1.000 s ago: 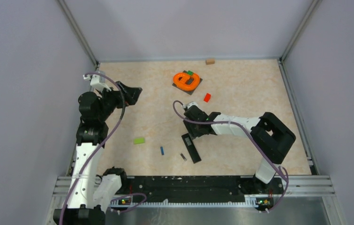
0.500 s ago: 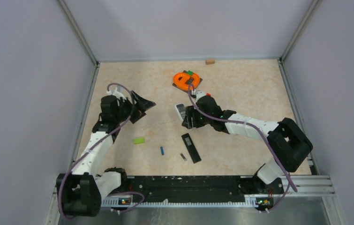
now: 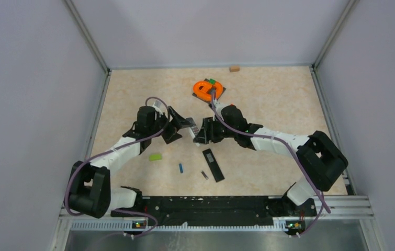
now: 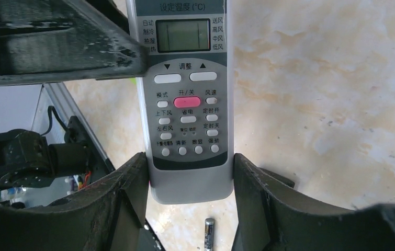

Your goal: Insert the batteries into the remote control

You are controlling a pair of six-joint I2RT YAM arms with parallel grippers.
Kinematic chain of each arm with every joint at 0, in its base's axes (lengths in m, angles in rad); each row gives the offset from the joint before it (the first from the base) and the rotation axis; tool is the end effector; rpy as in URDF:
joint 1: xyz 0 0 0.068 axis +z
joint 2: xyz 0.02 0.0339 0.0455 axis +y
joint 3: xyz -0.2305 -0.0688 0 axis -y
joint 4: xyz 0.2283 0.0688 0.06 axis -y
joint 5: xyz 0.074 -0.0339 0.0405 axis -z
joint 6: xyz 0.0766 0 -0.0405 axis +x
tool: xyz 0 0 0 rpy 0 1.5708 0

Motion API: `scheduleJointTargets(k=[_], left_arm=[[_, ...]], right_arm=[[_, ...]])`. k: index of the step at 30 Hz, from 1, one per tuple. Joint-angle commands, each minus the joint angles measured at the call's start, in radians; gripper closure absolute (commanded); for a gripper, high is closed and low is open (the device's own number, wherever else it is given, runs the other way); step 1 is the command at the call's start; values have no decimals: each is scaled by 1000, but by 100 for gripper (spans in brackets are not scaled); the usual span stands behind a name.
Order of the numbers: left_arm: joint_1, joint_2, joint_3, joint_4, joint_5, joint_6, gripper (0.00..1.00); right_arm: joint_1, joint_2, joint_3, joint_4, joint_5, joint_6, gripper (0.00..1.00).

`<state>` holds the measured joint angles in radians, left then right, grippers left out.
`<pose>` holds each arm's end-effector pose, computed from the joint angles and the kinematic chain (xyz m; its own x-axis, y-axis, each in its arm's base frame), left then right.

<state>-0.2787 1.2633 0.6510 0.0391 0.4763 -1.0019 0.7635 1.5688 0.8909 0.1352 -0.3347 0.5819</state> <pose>0.2700 -0.1138 0.1740 -0.7989 -0.5502 -0.2431 -0.1081 0.5289 -0.8418 0.2429 0.2673 0.1720 -0.7823 -0.0302 -0.6221 -0.5103 0.6038 0.6124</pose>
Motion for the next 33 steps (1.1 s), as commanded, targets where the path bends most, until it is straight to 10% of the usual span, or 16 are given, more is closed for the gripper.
scheduleJointTargets(k=[1,14,21,24,33], left_arm=[[-26,16,48,80,-38,-30,5],[-33,87,120,-91,-80,31,36],[-36,82,125,-102,-92,50,77],[-36,82,135,-116,-103,62,100],[-36,98,293,-472,-233,27,100]], right_arm=[[8,21,33,42,-70,11,57],[25,77,91,11,-132,36,57],[26,99,111,8,-154,43,56],[44,94,116,1,-132,-5,44],[180,-21,114,-72,229,-179,12]])
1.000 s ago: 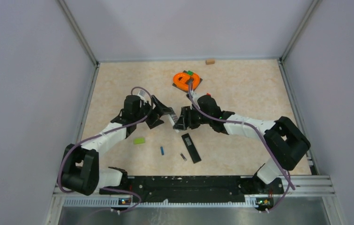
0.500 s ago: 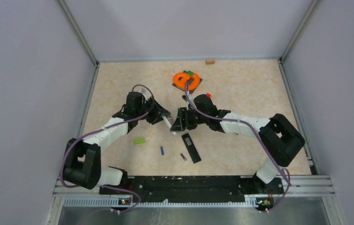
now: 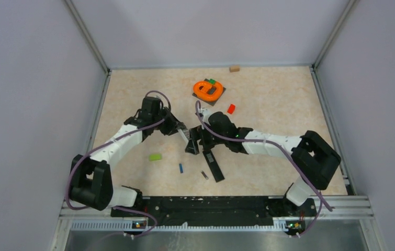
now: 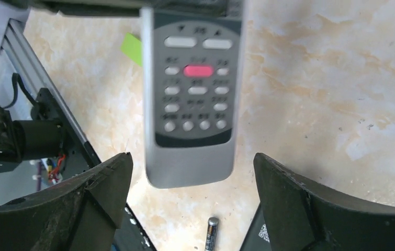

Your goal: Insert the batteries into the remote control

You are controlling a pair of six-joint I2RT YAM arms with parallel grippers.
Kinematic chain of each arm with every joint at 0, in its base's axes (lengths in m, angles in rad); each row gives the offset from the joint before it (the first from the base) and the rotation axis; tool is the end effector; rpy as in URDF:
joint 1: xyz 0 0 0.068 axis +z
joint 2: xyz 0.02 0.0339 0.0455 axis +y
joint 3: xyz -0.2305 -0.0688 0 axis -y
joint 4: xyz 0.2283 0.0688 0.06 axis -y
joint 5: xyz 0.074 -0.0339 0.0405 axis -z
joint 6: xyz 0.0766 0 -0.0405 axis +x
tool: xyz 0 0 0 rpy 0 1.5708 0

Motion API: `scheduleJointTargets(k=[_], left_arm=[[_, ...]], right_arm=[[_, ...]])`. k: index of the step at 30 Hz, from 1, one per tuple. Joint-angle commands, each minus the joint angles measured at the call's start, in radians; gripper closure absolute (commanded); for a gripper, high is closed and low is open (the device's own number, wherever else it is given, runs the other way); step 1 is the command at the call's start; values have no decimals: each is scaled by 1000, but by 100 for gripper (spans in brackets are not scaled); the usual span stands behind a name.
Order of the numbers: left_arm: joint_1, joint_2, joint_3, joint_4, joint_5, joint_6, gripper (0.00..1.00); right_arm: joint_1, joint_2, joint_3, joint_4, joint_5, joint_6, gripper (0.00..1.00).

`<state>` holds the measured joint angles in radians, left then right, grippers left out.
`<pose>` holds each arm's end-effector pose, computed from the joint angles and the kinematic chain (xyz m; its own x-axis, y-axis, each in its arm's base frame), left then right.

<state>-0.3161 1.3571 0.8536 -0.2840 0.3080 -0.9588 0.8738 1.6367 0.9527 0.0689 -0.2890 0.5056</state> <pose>0.2815 -0.1165 0.1770 -0.7958 -0.5604 -0.2296 -0.2643 0.6624 -0.7010 0.2211 0.2981 0.1607 -0.7524 -0.1755 -0.6349 -0.5943 0.5965 0.5394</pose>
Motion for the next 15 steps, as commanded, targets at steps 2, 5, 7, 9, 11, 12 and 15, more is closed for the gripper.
scheduleJointTargets(k=[2,5,7,9,11,12,15], left_arm=[[2,1,111,-196,-97,-35,100],[2,-6,137,-265,-119,-63,100],[2,-7,160,-321,-139,-90,100],[2,-4,178,-367,-156,-110,100],[2,1,193,-400,-153,-122,100],[2,2,197,-409,-145,-127,100],[2,1,198,-422,-129,-147,100]], right_arm=[[122,-94,63,-18,289,-150,11],[182,-88,74,-18,442,-210,10],[223,-82,77,4,532,-254,11],[248,-70,78,39,594,-288,16],[262,-54,84,63,628,-318,23],[271,-46,89,72,646,-341,27],[305,-31,88,99,726,-396,31]])
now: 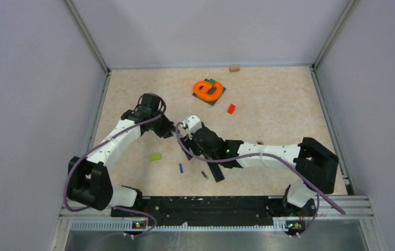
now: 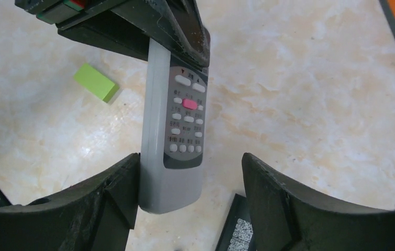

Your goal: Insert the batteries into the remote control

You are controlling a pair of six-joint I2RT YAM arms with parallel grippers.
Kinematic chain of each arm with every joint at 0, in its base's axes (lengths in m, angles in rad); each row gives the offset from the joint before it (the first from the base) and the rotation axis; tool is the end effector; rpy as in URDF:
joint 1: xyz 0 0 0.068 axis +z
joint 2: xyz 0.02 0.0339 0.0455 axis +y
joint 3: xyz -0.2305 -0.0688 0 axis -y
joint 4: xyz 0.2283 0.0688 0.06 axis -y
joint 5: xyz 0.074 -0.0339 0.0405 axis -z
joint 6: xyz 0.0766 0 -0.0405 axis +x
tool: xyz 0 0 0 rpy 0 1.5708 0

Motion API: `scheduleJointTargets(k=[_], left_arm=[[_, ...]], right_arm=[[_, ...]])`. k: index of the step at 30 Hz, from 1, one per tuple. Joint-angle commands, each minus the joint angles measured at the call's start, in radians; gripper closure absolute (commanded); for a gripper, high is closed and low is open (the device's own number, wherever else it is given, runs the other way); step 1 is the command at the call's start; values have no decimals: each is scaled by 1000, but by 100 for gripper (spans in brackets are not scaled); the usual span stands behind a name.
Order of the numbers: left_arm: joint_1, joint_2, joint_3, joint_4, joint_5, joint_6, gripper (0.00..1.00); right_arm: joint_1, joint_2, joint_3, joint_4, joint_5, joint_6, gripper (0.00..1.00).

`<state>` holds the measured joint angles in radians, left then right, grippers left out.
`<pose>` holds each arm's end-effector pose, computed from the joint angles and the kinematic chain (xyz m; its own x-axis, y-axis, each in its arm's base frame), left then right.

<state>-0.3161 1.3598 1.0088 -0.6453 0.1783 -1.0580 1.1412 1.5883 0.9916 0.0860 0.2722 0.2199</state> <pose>0.2694 -0.1024 0.1913 -0.7379 -0.6609 -0.1369 -0.5002 0.6716 -0.5466 0.1751 0.3328 0.1931 -0.3684 -0.2997 -0.8801 -0.7148 0.6965 0.0621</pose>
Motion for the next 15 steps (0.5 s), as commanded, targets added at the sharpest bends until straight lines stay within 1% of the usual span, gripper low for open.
scheduleJointTargets(k=[1,7,11,13,15], left_arm=[[2,-1,43,-67,5,-53,100],[3,-9,34,-70,27,-77,100],[5,-38,7,-39,31,-98,100],[6,-48,-2,-24,32,-106,100],[6,-47,-3,-21,34,-104,100]], right_arm=[[46,23,47,94,166,-124,32],[92,66,48,136,202,-181,45],[120,90,39,167,251,-213,50],[126,93,33,182,259,-215,59],[127,89,32,189,266,-215,72]])
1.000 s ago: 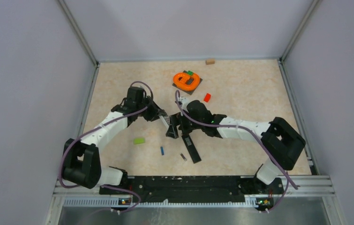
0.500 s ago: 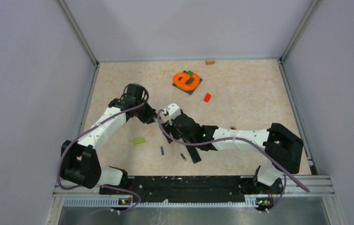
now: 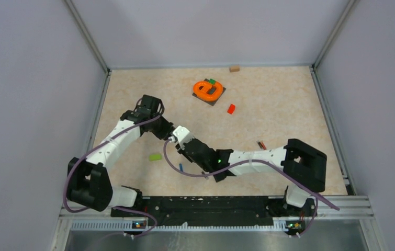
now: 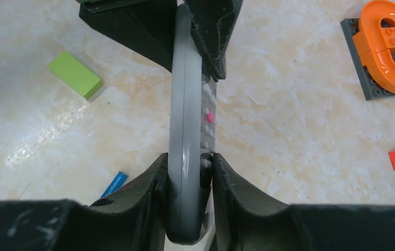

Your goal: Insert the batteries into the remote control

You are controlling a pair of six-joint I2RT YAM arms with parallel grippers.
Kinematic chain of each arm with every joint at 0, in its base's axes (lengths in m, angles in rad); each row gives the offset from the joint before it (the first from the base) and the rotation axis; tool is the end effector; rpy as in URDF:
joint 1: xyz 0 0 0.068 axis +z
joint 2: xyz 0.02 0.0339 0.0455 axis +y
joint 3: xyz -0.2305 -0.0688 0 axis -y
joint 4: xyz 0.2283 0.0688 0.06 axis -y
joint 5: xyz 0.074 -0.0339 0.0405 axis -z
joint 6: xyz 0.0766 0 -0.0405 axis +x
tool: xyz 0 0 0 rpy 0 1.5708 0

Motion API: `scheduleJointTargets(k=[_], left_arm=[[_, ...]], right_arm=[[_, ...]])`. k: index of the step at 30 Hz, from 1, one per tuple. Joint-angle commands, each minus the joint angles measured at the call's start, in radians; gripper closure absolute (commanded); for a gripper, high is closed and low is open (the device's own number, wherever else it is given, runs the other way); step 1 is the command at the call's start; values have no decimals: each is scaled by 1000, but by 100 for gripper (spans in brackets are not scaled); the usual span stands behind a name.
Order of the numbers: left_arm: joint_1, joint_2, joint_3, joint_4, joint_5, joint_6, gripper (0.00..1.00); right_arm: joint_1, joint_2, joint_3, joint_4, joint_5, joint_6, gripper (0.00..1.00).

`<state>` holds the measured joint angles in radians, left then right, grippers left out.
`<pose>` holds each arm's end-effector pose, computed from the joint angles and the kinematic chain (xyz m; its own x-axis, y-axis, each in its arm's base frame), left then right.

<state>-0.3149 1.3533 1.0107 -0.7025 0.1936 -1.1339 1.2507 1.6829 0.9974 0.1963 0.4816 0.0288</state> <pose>0.2620 -0.1008 0.1894 -0.7066 -0.7050 -0.0615 -0.5777 0.6249 -0.5251 0.1551 0.3550 0.1778 -0.1683 -0.4267 -0.8886 -0.7080 0.6795 -0.1922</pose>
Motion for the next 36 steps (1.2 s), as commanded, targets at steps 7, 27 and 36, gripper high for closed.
scheduleJointTargets(k=[7,27,36], left_arm=[[7,-73,-41,142,79,-11,44],[26,-363,-170,682,215,335,1],[27,-303,-190,1045,563,71,1]], right_arm=[[16,-50,2,120,74,-18,96],[-442,-383,-155,290,-807,802,98],[-463,-376,-125,502,-1004,1059,98]])
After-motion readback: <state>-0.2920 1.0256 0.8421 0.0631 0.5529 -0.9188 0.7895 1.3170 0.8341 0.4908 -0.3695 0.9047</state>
